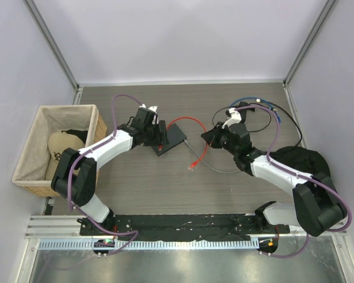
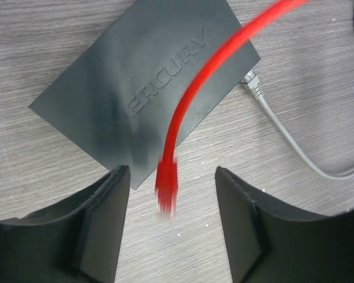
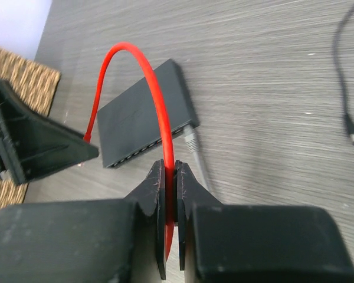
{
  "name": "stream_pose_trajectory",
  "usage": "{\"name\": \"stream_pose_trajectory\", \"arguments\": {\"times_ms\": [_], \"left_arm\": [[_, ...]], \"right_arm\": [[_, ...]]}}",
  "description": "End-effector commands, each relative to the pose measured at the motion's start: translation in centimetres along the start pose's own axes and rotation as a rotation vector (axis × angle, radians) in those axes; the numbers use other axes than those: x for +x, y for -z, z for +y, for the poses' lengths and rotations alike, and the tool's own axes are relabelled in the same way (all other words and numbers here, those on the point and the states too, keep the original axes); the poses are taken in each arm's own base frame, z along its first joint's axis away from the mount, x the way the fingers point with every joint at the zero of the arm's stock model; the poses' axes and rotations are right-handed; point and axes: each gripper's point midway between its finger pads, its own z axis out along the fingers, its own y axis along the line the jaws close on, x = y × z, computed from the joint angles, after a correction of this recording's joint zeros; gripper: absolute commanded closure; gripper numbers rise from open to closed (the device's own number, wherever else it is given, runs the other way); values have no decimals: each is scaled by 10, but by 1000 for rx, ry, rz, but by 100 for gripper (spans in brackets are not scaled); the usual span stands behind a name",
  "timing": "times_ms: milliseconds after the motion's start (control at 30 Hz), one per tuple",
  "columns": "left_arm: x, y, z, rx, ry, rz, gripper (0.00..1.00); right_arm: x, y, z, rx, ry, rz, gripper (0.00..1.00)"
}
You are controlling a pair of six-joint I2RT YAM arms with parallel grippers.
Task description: Insert the plug into the switch port
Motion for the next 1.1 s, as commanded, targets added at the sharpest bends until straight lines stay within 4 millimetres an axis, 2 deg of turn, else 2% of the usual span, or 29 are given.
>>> {"name": "stream_pose_trajectory", "arguments": {"times_ms": [0, 133, 267, 300, 333, 367, 467, 567, 667, 767, 933, 967, 1033, 1067], "left_arm": [[-35, 26, -22, 73, -26, -124, 32], [-48, 46, -42, 154, -66, -223, 18], [-46, 61, -76, 254, -239, -287, 15], [-37, 62, -93, 304, -298, -288, 15], [-34, 66, -101, 325, -349, -301, 15], [-22, 67, -113, 352, -439, -298, 14], [-2, 69, -137, 421, -623, -301, 14], [15, 67, -151, 462, -744, -285, 15], [26, 60, -155, 464, -819, -263, 19], [29, 51, -154, 446, -870, -244, 29], [31, 40, -150, 418, -954, -208, 40], [31, 37, -149, 402, -959, -205, 52], [30, 36, -147, 390, -975, -210, 60], [27, 36, -147, 383, -977, -217, 72]], "right_arm": [[-52, 8, 4, 66, -46, -186, 99], [-64, 10, -2, 130, -93, -217, 99], [-70, 11, -8, 190, -145, -235, 99], [-73, 10, -6, 193, -160, -239, 99], [-71, 10, -9, 211, -179, -231, 99], [-72, 10, -9, 219, -190, -232, 99], [-74, 9, -7, 218, -214, -230, 99], [-77, 10, -3, 205, -227, -234, 99], [-76, 9, 0, 193, -232, -225, 99], [-75, 9, 2, 179, -236, -220, 99], [-76, 12, 3, 172, -238, -225, 99], [-76, 13, 3, 173, -235, -227, 99], [-78, 15, 4, 171, -230, -232, 99], [-79, 16, 4, 174, -227, -238, 99]]}}
